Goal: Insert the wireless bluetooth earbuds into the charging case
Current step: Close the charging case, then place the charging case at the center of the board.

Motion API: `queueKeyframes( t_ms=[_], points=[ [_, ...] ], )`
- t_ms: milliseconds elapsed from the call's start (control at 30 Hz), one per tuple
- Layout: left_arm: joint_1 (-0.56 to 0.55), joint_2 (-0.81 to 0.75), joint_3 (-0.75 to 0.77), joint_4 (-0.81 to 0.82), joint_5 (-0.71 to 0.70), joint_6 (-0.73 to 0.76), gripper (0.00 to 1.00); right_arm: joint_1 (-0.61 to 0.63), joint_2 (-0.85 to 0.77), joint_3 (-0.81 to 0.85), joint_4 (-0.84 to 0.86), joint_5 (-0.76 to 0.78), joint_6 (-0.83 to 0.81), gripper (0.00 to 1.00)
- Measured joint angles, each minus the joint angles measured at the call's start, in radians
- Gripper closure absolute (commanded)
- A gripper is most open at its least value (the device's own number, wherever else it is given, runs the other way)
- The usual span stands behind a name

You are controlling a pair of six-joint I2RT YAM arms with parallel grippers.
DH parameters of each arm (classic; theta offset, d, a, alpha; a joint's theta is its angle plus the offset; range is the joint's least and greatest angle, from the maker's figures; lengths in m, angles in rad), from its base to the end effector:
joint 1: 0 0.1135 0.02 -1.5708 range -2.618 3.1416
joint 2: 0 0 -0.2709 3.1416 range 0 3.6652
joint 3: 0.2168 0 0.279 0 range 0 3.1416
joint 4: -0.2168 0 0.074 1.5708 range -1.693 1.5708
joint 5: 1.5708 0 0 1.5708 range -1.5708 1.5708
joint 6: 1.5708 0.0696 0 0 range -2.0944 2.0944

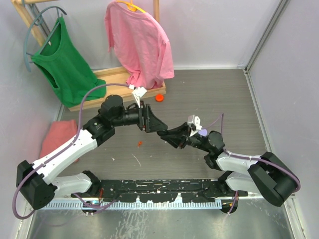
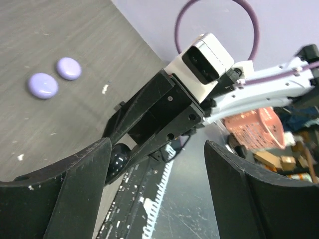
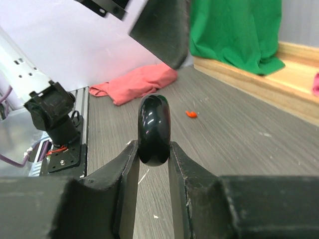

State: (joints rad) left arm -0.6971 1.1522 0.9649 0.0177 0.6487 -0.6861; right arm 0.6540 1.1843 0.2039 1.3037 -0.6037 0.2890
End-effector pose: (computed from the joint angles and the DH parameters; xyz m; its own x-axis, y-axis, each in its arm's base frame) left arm 0.2156 -0.2353 0.3474 -0.7135 -0.0610 -0.6980 0.6671 0.2456 -0.7033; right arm 0.1696 0.1797 0.2132 -0.0228 0.2781 -0.9603 -0.9614 0.2573 0.0974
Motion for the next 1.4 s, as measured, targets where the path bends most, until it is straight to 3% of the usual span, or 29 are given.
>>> queueKeyframes(
  t_ms=[333,567,767,1133,1267,1400],
  points=[
    [0.007,-0.145,0.002,-0.332,-0.379,0.154,0.13,-0.002,-0.131,-0.002,-0.404,0.224,0.066,0.99],
    [0.009,-0.182,0.021,-0.571,-0.653,0.24,0.0,-0.002,-0.211,-0.007,-0.695,0.443,0.169,0.99],
    [0.01,-0.197,0.032,-0.712,-0.838,0.29,0.02,-0.012,-0.204,-0.007,-0.897,0.581,0.254,0.99],
    [0.01,-0.192,0.058,-0.808,-0.977,0.369,0.02,-0.098,-0.099,0.014,-1.074,0.671,0.454,0.98],
    [0.012,-0.191,0.06,-0.808,-1.002,0.39,0.02,-0.167,-0.105,0.015,-1.092,0.682,0.52,0.92],
    [0.031,-0.195,0.06,-0.808,-1.006,0.396,0.02,-0.225,-0.135,0.015,-1.134,0.716,0.555,0.76]
  ],
)
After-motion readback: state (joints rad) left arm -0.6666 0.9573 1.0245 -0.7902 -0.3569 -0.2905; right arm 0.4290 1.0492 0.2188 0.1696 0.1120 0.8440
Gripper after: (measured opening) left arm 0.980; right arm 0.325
